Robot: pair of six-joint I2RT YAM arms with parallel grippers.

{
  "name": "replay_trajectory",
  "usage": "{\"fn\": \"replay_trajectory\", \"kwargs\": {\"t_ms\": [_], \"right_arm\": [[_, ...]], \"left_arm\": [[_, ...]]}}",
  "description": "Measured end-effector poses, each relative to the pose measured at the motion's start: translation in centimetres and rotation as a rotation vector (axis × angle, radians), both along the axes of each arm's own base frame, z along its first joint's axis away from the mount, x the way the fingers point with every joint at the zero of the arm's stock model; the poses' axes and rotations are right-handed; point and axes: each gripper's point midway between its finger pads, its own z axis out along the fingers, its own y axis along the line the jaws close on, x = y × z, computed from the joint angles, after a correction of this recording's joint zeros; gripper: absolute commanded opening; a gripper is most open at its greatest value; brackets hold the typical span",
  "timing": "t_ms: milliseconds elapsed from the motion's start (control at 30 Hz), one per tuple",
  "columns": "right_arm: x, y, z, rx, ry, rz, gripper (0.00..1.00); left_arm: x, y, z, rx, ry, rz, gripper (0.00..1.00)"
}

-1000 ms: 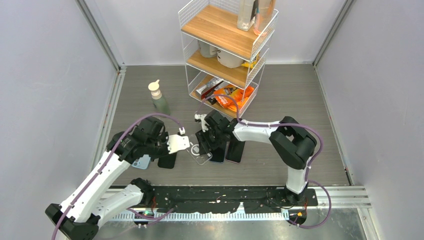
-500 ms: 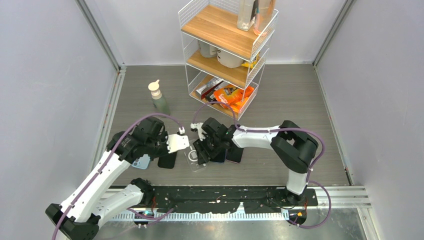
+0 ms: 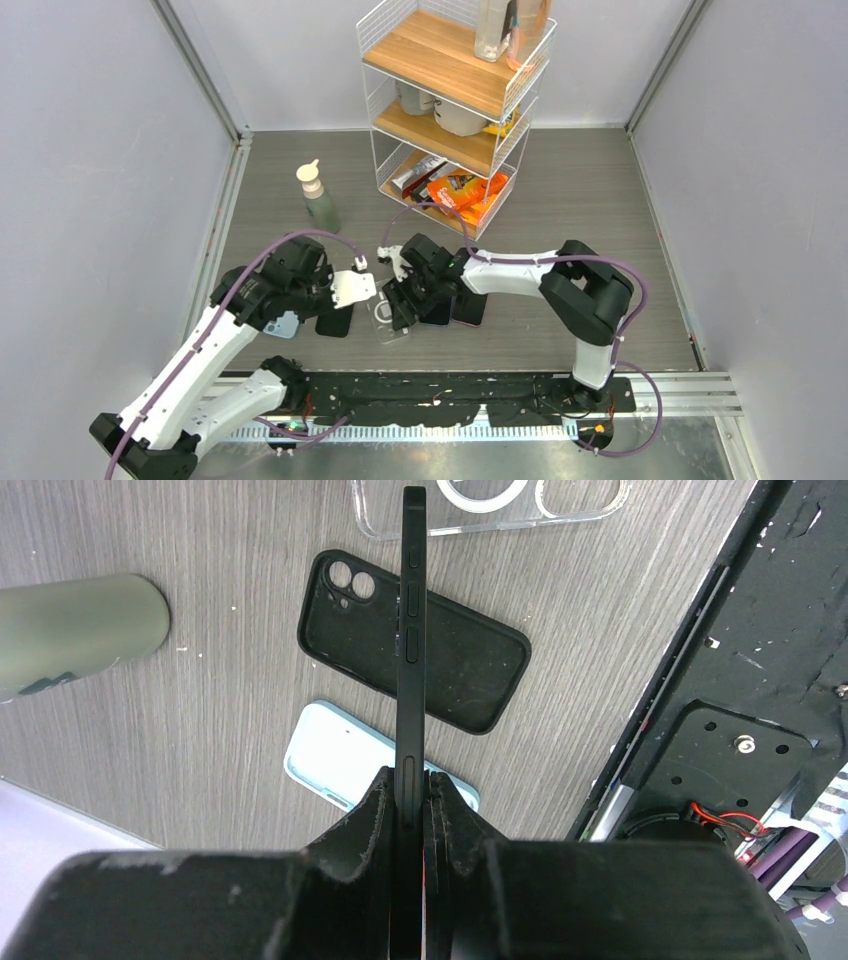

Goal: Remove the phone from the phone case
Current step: Adjust the phone case at the center of the board, then place the phone at the center of the board.

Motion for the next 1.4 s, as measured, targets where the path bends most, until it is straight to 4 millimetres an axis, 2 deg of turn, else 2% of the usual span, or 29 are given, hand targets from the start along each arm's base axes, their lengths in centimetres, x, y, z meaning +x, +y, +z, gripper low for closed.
{"fn": "replay_trajectory", "kwargs": {"t_ms": [100, 200, 433, 633, 733, 1133, 1400], "right_arm": [[0.3, 0.0, 0.3, 0.004, -0.029, 0.012, 0.63], [0.8, -0.3, 1.6, 0.016, -0.083, 0.033, 0.65], [2.0, -1.4, 7.8, 0.102, -0.322, 0.119, 0.69], [1.2, -3.4, 10.5, 0.146, -0.462, 0.226, 0.69], [0.8, -3.4, 11.7, 0.190, -0.501, 0.287, 0.69], [-2.0, -2.2, 14.3, 0.360, -0.501, 0.487, 0.68], [-3.1, -1.1, 16.0, 0.458, -0.476, 0.543, 0.63]], "left_arm": [[-0.1, -0.1, -0.1, -0.004, 0.007, -0.004, 0.00], [0.0, -0.3, -0.2, -0.002, 0.015, -0.013, 0.00], [0.2, -0.7, -1.1, 0.015, 0.064, -0.031, 0.00], [-0.2, -2.4, -0.8, -0.051, 0.108, -0.077, 0.00], [-0.6, -3.7, -0.2, -0.116, 0.121, -0.107, 0.00], [-2.3, -7.6, 1.5, -0.331, 0.207, -0.187, 0.00], [-2.7, -9.0, 2.4, -0.418, 0.235, -0.202, 0.00]]}}
